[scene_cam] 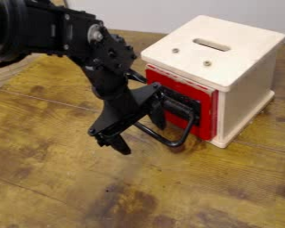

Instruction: Open the drawer

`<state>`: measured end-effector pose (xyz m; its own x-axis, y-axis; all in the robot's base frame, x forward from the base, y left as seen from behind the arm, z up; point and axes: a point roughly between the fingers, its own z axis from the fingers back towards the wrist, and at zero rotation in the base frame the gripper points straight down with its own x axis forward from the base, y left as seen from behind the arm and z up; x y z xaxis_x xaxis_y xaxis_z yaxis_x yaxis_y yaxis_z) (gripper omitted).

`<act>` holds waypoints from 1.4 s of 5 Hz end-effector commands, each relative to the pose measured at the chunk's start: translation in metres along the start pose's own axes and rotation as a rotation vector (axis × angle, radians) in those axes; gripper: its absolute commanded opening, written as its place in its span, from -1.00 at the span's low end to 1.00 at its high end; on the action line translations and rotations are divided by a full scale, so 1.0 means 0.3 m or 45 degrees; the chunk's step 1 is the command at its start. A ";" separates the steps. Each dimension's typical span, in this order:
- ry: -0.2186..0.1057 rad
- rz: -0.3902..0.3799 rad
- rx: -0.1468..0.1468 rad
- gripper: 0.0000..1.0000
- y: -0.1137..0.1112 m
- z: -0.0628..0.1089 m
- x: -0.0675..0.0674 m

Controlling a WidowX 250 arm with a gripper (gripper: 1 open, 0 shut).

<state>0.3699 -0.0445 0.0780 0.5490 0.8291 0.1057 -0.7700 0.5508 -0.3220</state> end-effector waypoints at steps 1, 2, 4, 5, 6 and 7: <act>-0.087 0.062 -0.111 1.00 -0.059 0.131 0.052; -0.105 0.108 -0.107 1.00 -0.063 0.155 0.053; -0.079 0.041 -0.139 1.00 -0.065 0.166 0.038; -0.088 0.059 -0.150 1.00 -0.061 0.173 0.029; -0.096 0.071 -0.167 1.00 -0.066 0.189 0.027; -0.100 0.072 -0.180 1.00 -0.058 0.192 0.036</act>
<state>0.3687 -0.0411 0.1101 0.4894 0.8634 0.1224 -0.7758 0.4952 -0.3911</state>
